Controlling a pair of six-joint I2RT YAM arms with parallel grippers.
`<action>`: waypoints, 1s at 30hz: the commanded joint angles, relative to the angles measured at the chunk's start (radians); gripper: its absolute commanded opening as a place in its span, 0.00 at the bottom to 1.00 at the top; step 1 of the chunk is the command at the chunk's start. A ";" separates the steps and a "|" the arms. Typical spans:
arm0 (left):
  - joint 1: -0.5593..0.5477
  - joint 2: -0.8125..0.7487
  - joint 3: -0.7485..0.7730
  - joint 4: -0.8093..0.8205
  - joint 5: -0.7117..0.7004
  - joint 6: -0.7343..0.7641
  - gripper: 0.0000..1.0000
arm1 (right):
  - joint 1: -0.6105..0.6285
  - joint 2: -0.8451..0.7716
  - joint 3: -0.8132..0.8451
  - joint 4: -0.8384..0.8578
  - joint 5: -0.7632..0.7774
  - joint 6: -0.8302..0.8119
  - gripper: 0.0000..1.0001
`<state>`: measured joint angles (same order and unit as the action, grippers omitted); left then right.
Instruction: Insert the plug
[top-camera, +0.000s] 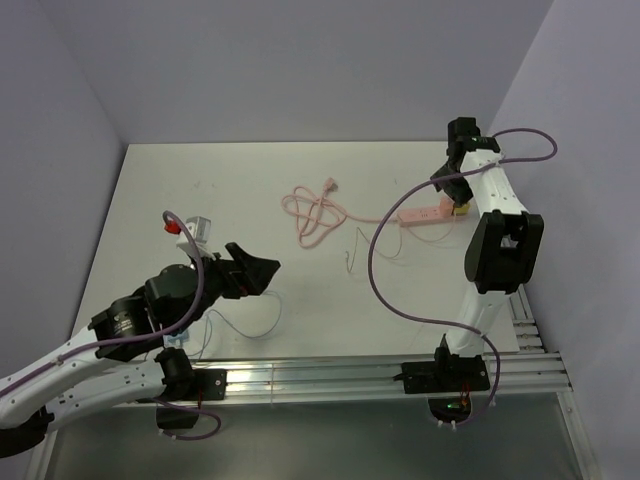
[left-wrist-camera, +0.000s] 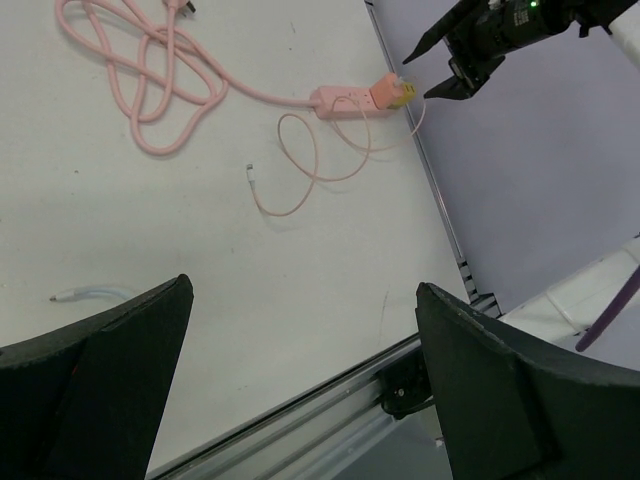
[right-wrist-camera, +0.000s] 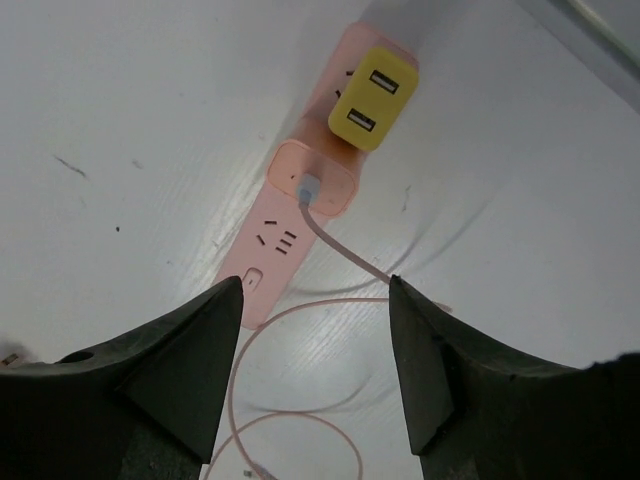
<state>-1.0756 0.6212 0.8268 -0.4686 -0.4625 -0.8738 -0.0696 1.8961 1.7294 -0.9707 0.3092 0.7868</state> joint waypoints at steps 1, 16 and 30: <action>0.002 -0.024 0.012 0.030 0.033 0.050 0.99 | 0.016 -0.005 -0.028 0.069 -0.088 0.051 0.67; 0.002 -0.086 0.000 0.027 0.079 0.099 0.99 | 0.100 0.073 -0.007 -0.025 0.146 0.273 0.70; 0.002 -0.098 -0.023 0.071 0.116 0.128 0.99 | 0.122 0.127 0.030 -0.013 0.323 0.285 0.69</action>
<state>-1.0756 0.5304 0.8135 -0.4492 -0.3706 -0.7712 0.0395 2.0056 1.7103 -0.9836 0.5392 1.0550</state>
